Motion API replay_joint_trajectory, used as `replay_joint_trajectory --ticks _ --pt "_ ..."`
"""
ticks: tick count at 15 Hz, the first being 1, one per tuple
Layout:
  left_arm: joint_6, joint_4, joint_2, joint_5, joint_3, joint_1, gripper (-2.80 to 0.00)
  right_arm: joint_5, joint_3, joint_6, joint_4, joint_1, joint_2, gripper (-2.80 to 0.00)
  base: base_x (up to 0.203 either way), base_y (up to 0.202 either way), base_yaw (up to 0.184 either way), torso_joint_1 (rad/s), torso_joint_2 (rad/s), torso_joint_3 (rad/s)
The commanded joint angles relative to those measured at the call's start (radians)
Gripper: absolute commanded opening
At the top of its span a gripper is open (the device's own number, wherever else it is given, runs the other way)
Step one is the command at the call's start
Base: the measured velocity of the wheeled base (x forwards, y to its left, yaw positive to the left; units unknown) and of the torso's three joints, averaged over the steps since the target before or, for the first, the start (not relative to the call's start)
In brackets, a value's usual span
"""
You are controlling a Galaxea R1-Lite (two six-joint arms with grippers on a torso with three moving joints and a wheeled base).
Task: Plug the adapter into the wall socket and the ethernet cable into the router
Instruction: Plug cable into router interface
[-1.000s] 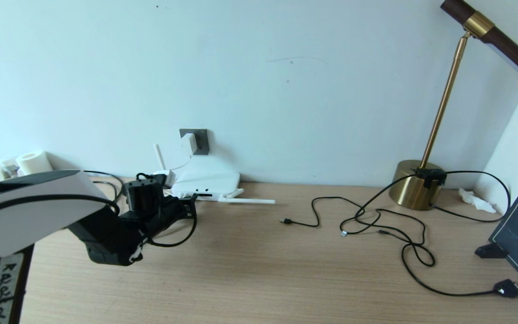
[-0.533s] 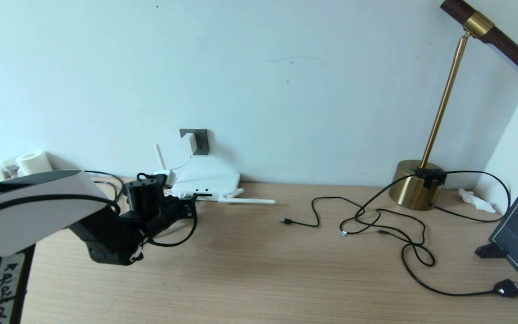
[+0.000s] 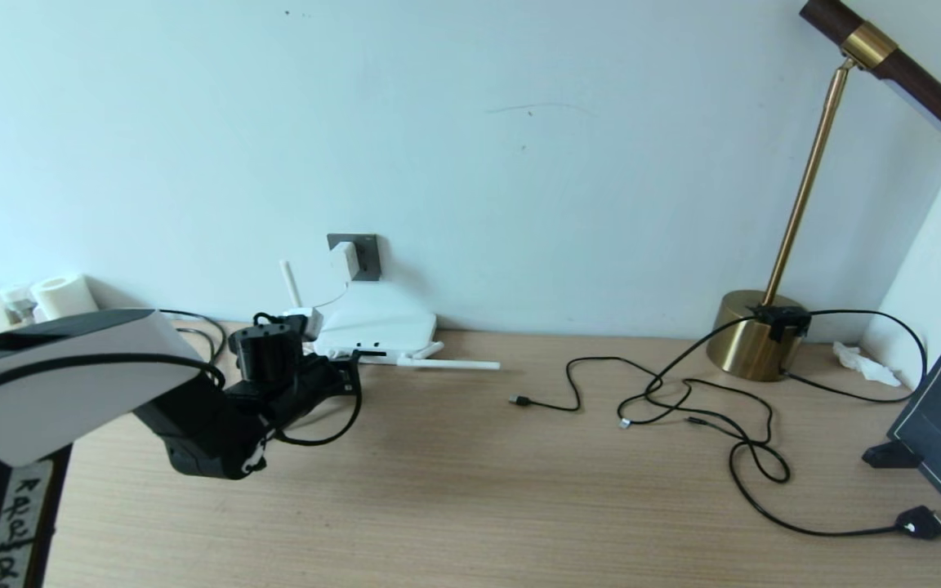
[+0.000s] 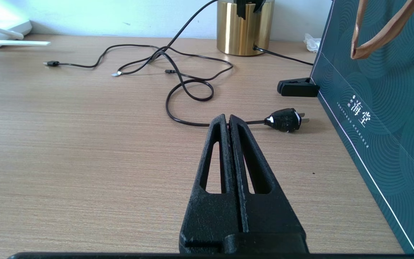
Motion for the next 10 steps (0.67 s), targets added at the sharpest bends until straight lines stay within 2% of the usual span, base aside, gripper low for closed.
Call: replay_joint_trajectory --ticks 1,10 --pt "-0.001 -0.009 0.007 0.000 -0.004 -0.006 -2.80 0.000 0.011 0.000 0.000 0.000 0.000 -2.80 0.000 0.000 0.000 0.000 0.00 0.000" --pt "-0.001 0.007 0.019 0.003 -0.027 -0.012 -2.80 0.000 0.012 0.000 0.000 0.000 0.000 -2.80 0.000 0.000 0.000 0.000 0.00 0.000"
